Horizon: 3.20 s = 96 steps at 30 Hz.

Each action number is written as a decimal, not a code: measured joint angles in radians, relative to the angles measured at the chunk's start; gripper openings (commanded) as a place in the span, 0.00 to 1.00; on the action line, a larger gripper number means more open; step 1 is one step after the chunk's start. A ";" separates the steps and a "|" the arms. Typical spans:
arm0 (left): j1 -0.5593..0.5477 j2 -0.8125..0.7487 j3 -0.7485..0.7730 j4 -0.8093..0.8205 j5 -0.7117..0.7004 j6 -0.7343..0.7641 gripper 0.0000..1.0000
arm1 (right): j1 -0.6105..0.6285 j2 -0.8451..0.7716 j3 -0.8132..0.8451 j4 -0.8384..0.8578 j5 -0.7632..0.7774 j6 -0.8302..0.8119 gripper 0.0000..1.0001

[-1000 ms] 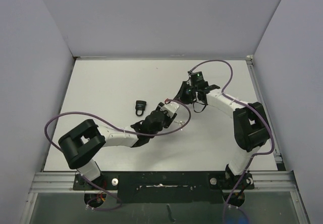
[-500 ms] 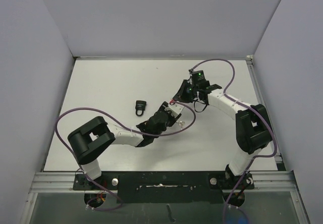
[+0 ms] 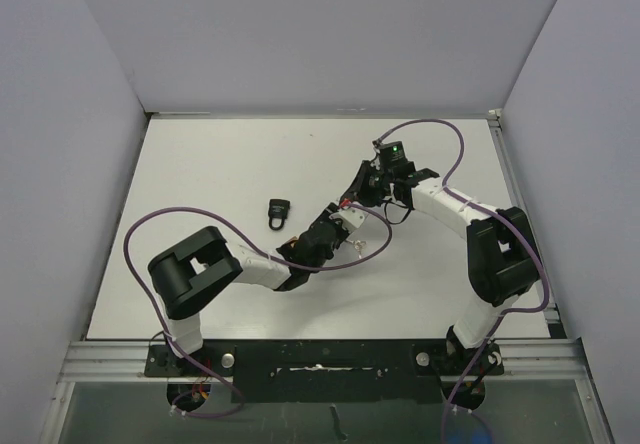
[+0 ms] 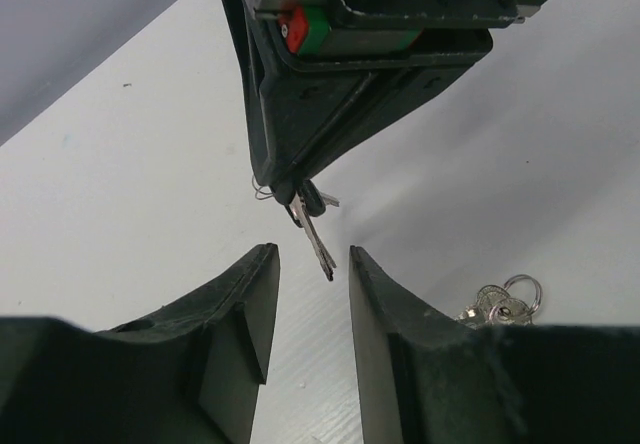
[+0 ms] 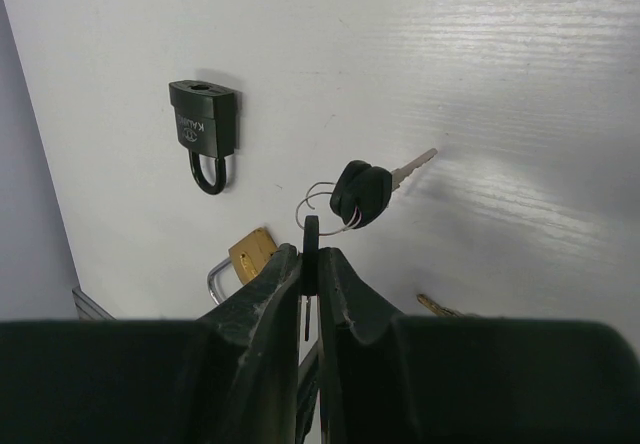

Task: Unlock with the key

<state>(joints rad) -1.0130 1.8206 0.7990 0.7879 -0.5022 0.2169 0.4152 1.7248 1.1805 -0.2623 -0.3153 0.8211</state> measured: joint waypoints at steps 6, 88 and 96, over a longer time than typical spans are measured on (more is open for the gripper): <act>0.000 0.010 0.007 0.023 -0.016 0.016 0.07 | 0.000 0.000 -0.003 0.007 -0.008 0.003 0.00; 0.533 0.065 0.130 0.372 1.567 -1.188 0.00 | -0.196 -0.255 -0.466 0.972 -0.584 -0.133 0.42; 0.537 0.075 0.130 0.371 1.563 -1.207 0.00 | -0.174 -0.245 -0.472 1.004 -0.587 -0.132 0.31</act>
<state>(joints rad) -0.4755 1.8954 0.9287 1.1591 1.0611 -0.9901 0.2413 1.4796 0.7082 0.7414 -0.9024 0.6891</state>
